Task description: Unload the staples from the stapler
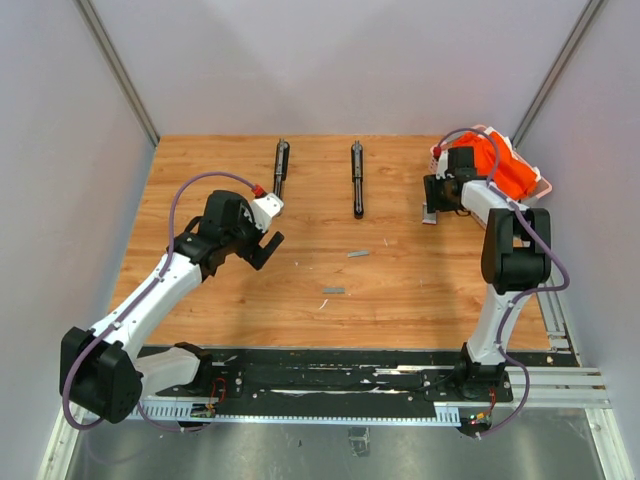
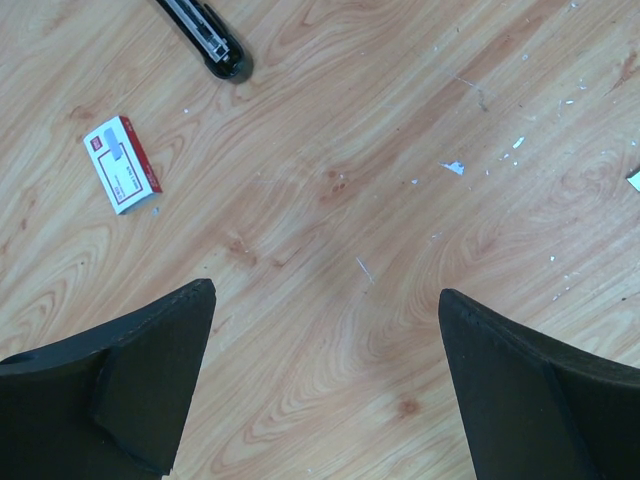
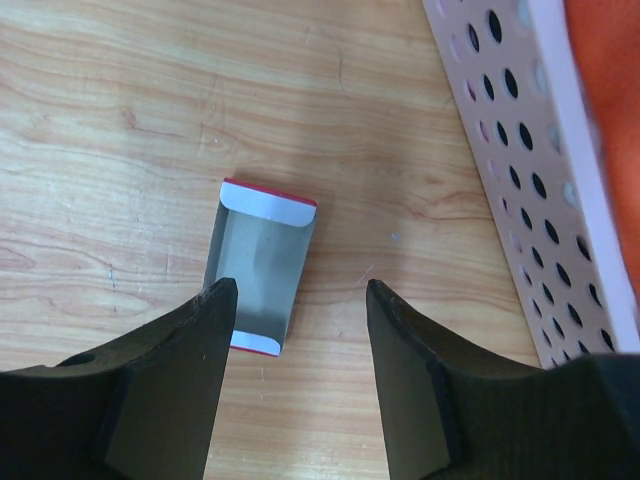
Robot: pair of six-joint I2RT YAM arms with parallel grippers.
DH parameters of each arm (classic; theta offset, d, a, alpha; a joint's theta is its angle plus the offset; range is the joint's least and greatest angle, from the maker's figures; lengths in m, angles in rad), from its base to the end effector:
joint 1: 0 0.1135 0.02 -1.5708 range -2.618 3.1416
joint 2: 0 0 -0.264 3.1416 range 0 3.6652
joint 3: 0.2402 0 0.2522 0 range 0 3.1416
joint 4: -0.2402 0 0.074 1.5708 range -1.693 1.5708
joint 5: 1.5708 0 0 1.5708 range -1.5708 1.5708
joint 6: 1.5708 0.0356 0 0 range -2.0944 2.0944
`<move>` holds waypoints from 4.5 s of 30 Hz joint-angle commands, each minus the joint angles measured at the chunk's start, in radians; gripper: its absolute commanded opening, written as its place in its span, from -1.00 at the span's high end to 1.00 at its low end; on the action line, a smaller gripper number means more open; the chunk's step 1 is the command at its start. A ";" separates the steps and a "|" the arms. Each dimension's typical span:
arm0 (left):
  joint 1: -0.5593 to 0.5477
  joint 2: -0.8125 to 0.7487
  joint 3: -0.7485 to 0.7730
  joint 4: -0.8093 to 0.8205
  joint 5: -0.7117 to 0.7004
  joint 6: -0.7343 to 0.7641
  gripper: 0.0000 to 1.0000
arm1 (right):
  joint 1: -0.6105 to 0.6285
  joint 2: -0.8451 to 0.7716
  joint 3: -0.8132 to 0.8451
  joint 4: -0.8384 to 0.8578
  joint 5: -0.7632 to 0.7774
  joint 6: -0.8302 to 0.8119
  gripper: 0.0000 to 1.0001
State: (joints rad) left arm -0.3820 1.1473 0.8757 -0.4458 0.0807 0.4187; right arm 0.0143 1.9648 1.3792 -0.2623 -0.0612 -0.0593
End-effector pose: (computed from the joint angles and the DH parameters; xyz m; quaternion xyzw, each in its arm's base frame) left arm 0.2273 -0.0944 0.2743 0.3699 0.8312 -0.0291 0.4141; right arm 0.4310 0.0083 0.1897 -0.0452 0.9339 0.0207 0.3540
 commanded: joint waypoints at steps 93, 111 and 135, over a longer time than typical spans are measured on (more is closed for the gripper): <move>0.000 -0.013 -0.012 0.034 -0.009 0.009 -0.96 | 0.489 -0.103 -0.040 -0.257 -0.387 -0.896 0.60; -0.001 -0.009 -0.015 0.039 -0.011 0.012 -0.96 | 0.524 -0.014 -0.011 -0.239 -0.297 -0.844 0.55; 0.001 -0.013 -0.018 0.043 -0.015 0.014 -0.96 | 0.527 0.041 0.025 -0.330 -0.323 -0.871 0.70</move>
State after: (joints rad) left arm -0.3820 1.1473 0.8688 -0.4271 0.0719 0.4225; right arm 0.5236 1.9701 1.3811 -0.5407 -0.3695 -0.9195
